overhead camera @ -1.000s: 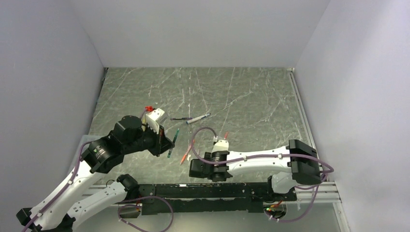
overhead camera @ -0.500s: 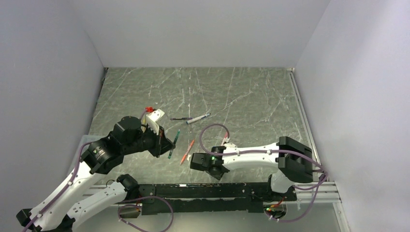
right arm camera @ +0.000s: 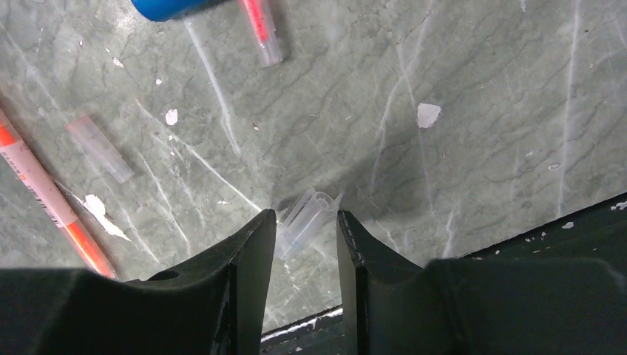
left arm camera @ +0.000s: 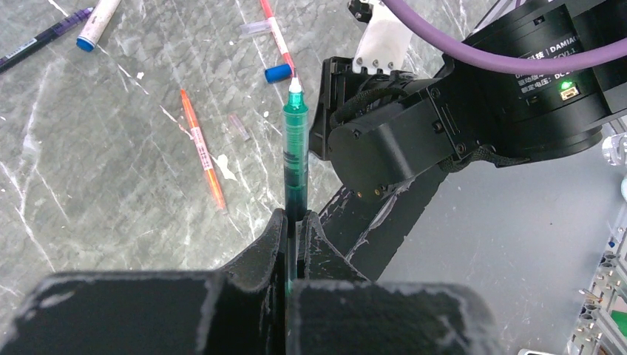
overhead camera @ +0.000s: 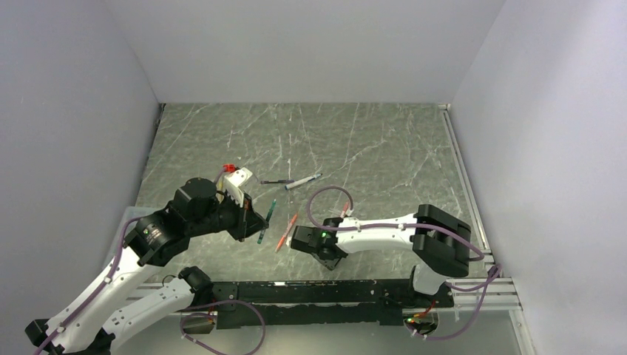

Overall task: Insert the pens into the pen caps
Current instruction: Insert the pen cap onto the pen.

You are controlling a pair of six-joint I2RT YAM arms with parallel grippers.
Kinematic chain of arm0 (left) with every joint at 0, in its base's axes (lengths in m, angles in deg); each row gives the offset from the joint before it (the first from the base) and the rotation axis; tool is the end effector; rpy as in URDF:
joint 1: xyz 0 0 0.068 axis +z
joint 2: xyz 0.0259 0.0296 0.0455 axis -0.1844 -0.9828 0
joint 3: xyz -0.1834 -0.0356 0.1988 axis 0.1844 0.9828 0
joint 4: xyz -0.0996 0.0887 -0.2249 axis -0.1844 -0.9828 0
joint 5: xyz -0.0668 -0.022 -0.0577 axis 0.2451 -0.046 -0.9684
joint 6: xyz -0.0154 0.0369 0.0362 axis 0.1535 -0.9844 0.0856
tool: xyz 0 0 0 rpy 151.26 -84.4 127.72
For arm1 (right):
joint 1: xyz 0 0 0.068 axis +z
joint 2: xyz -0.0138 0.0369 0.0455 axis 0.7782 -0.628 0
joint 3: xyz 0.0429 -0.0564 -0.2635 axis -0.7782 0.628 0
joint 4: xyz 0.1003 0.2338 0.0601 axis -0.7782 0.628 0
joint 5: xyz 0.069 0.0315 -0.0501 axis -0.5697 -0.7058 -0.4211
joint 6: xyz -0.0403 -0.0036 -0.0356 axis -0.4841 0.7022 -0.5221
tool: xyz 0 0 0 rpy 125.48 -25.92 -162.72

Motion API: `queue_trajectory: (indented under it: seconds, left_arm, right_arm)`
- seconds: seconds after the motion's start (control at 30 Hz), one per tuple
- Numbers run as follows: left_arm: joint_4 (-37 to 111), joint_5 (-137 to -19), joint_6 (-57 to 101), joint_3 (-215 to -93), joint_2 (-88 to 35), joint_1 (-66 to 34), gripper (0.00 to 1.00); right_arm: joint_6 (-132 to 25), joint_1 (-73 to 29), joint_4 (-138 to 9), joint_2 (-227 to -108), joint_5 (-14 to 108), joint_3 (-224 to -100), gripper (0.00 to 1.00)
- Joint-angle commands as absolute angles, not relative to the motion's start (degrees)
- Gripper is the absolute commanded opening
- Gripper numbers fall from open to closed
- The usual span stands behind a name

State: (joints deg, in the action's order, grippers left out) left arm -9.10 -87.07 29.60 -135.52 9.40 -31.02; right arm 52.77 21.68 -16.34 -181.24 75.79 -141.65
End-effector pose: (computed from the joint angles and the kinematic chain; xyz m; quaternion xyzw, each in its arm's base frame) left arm 0.0922 -0.0961 0.3460 0.2434 0.8233 -0.3609 0.3643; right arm 0.0929 0.2568 0.1596 0.3421 0.9218 0.0236 0.1806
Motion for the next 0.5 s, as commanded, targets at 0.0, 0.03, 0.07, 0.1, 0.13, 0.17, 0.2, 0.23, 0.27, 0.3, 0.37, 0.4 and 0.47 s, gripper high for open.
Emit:
queue_trajectory:
  seconds: [0.0,0.03,0.07,0.1,0.13,0.17,0.2,0.23,0.27,0.3,0.37,0.4,0.47]
  left_arm:
    - [-6.8,-88.5,28.7,-135.7,9.7,-30.8,0.00]
    - [-6.8,-88.5,28.6,-135.7,9.7,-30.8,0.00]
    - [-6.8,-88.5,28.6,-135.7,9.7,-30.8,0.00]
    - [-6.8,-88.5,28.6,-135.7,9.7,-30.8,0.00]
    - [-6.8,-88.4,28.6,-135.7,9.7,-30.8,0.00]
    - [-6.8,-88.4,28.6,-135.7,9.7,-30.8,0.00]
    - [-6.8,-88.4,28.6,-135.7,9.6,-30.7,0.00]
    - [-6.8,-88.4,28.6,-135.7,9.5,-30.8,0.00]
    - [-6.8,-88.4,28.6,-135.7,9.4,-30.8,0.00]
    - [-6.9,-88.4,28.6,-135.8,9.2,-30.8,0.00]
    - [-6.9,-88.4,28.6,-135.7,9.1,-30.7,0.00]
    - [-6.8,-88.4,28.6,-135.7,9.1,-30.8,0.00]
    - [-6.8,-88.3,28.6,-135.7,9.1,-30.8,0.00]
  right_arm:
    - [54.0,21.0,-15.7,-181.0,76.0,-140.1,0.39]
    - [54.0,20.9,-15.3,-181.0,76.1,-139.8,0.38]
    - [53.8,20.7,-15.1,-181.1,76.2,-139.5,0.38]
    - [53.8,20.6,-14.7,-181.2,76.4,-139.4,0.37]
    - [53.7,20.5,-14.5,-181.4,76.6,-139.5,0.36]
    - [53.5,20.4,-14.2,-181.7,76.7,-139.7,0.36]
    - [53.3,20.3,-14.0,-181.9,76.8,-139.9,0.35]
    - [53.2,20.2,-14.0,-182.3,76.9,-140.1,0.35]
    - [53.1,20.0,-14.0,-182.5,77.0,-140.2,0.34]
    - [52.8,19.8,-14.2,-182.8,77.1,-140.2,0.34]
    - [51.9,19.2,-14.9,-183.2,77.0,-140.2,0.33]
    - [51.6,19.0,-14.9,-183.6,77.1,-140.3,0.32]
    - [51.1,18.7,-14.4,-184.4,77.6,-140.9,0.31]
